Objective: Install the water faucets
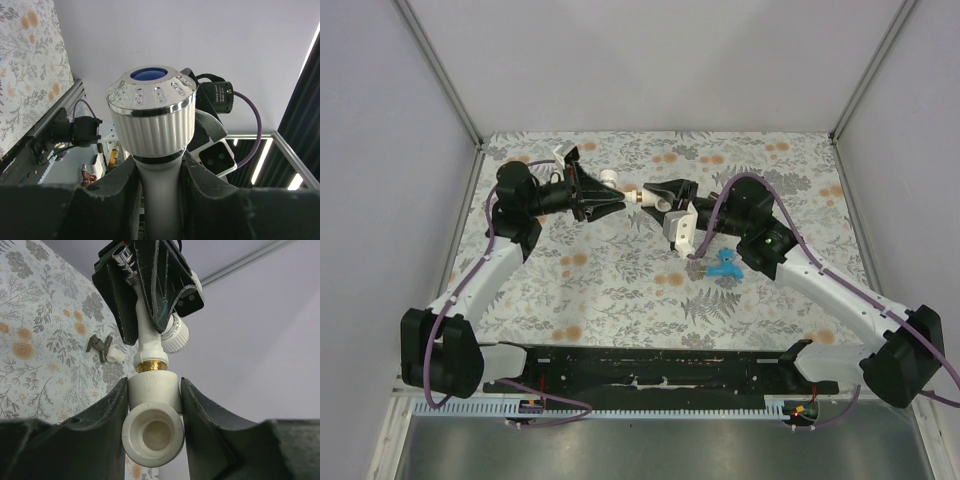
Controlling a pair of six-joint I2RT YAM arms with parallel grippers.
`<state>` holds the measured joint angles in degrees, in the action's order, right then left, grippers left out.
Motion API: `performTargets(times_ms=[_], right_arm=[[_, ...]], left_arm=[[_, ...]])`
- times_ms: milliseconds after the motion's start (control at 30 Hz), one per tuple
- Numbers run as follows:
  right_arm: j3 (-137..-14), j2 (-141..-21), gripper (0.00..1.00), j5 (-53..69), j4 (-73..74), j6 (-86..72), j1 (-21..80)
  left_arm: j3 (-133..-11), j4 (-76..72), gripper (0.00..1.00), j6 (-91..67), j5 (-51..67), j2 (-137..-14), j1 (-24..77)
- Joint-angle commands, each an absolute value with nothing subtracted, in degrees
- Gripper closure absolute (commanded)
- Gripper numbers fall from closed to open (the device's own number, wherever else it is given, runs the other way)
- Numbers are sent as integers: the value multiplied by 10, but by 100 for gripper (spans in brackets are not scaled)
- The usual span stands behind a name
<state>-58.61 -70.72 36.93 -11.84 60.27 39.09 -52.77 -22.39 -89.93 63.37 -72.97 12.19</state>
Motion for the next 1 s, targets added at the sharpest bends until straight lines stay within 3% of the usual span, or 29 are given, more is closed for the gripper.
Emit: performTargets(times_ms=[0,433,633,833,967], right_arm=[[-642,-723,100,431,-99,503,388],[-742,-776,100,542,-1,342,365],[-801,-811,100,608,40,241,353],[-848,-843,100,643,32,93,352],[-878,-867,100,674,19,-22,347]], left_arm=[[-561,-282,98,-827,628,-704,126],[-585,-272,98,-540,646,-645,134],[-543,-243,98,-307,636,-591,142],[-453,-242,98,63,620,-504,180],[-415,-240,98,227,632,-489,188]])
